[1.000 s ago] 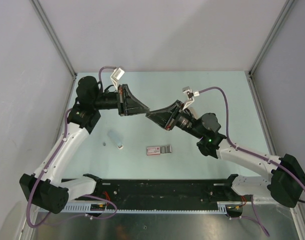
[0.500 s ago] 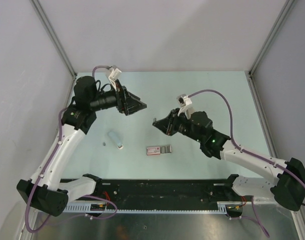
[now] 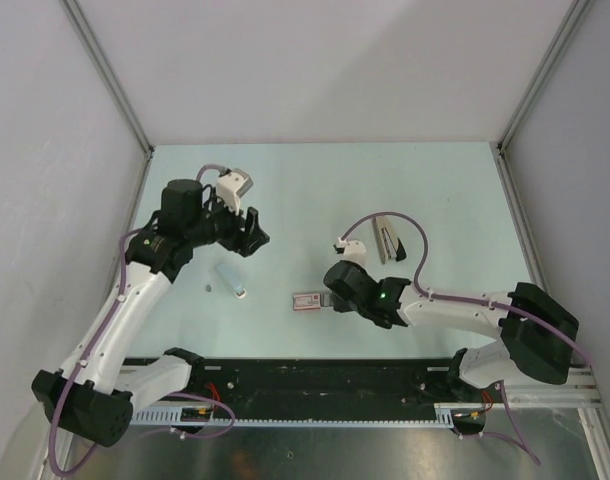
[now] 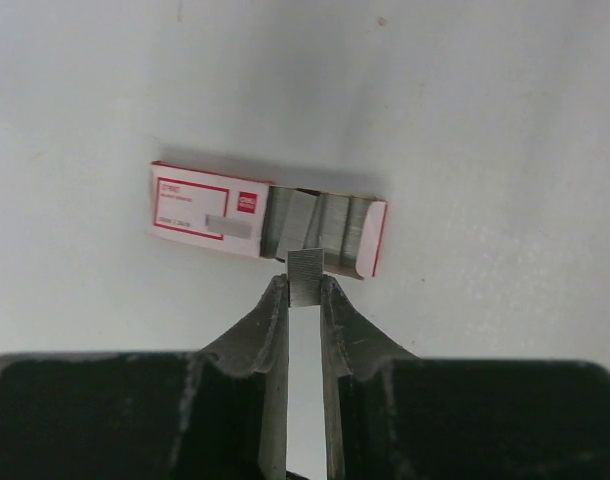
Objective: Unload the staples from the stapler
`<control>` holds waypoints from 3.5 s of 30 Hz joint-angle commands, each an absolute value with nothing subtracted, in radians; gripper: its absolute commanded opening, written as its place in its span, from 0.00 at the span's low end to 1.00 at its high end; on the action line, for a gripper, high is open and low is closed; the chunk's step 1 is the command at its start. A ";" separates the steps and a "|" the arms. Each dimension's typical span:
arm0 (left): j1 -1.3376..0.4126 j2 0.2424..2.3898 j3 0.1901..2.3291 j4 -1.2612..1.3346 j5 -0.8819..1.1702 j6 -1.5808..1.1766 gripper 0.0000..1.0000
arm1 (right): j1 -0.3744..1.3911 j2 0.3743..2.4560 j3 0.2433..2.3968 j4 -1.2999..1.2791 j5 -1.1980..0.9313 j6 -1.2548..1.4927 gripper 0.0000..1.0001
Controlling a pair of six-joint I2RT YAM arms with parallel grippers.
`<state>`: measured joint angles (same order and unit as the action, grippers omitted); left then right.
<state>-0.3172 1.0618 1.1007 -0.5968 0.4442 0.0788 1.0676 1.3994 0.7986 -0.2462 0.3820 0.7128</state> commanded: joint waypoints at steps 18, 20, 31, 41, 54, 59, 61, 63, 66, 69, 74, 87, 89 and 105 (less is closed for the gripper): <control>-0.311 1.016 1.043 -0.622 0.409 0.181 0.71 | 1.098 1.589 0.963 -0.357 0.479 0.715 0.00; -0.311 1.014 1.042 -0.622 0.409 0.181 0.71 | 1.098 1.606 0.972 -0.366 0.477 0.712 0.00; -0.312 1.014 1.040 -0.622 0.424 0.175 0.71 | 1.086 1.650 0.986 -0.396 0.463 0.716 0.00; -0.312 1.016 1.042 -0.622 0.426 0.174 0.70 | 1.078 1.664 0.989 -0.393 0.446 0.707 0.00; -0.312 1.006 1.037 -0.626 0.439 0.177 0.71 | 1.077 1.675 0.998 -0.397 0.443 0.704 0.06; -0.312 1.007 1.035 -0.631 0.435 0.181 0.71 | 1.076 1.676 1.000 -0.406 0.449 0.712 0.06; -0.312 1.007 1.037 -0.633 0.435 0.182 0.71 | 1.076 1.673 1.000 -0.411 0.452 0.717 0.06; -0.311 1.007 1.039 -0.634 0.436 0.183 0.71 | 1.077 1.671 1.000 -0.416 0.456 0.723 0.06; -0.312 1.006 1.040 -0.635 0.436 0.184 0.71 | 1.077 1.669 1.000 -0.418 0.455 0.723 0.06; -0.312 1.008 1.041 -0.637 0.436 0.184 0.72 | 1.077 1.667 1.000 -0.416 0.452 0.722 0.07; -0.312 1.007 1.042 -0.640 0.434 0.185 0.72 | 1.077 1.661 1.000 -0.418 0.453 0.727 0.08; -0.311 1.005 1.043 -0.645 0.431 0.186 0.74 | 1.086 1.643 1.000 -0.427 0.468 0.744 0.19; -0.311 1.005 1.043 -0.646 0.431 0.186 0.74 | 1.087 1.640 1.000 -0.425 0.469 0.744 0.21; -0.313 1.005 1.046 -0.652 0.428 0.190 0.74 | 1.100 1.595 1.000 -0.420 0.491 0.744 0.31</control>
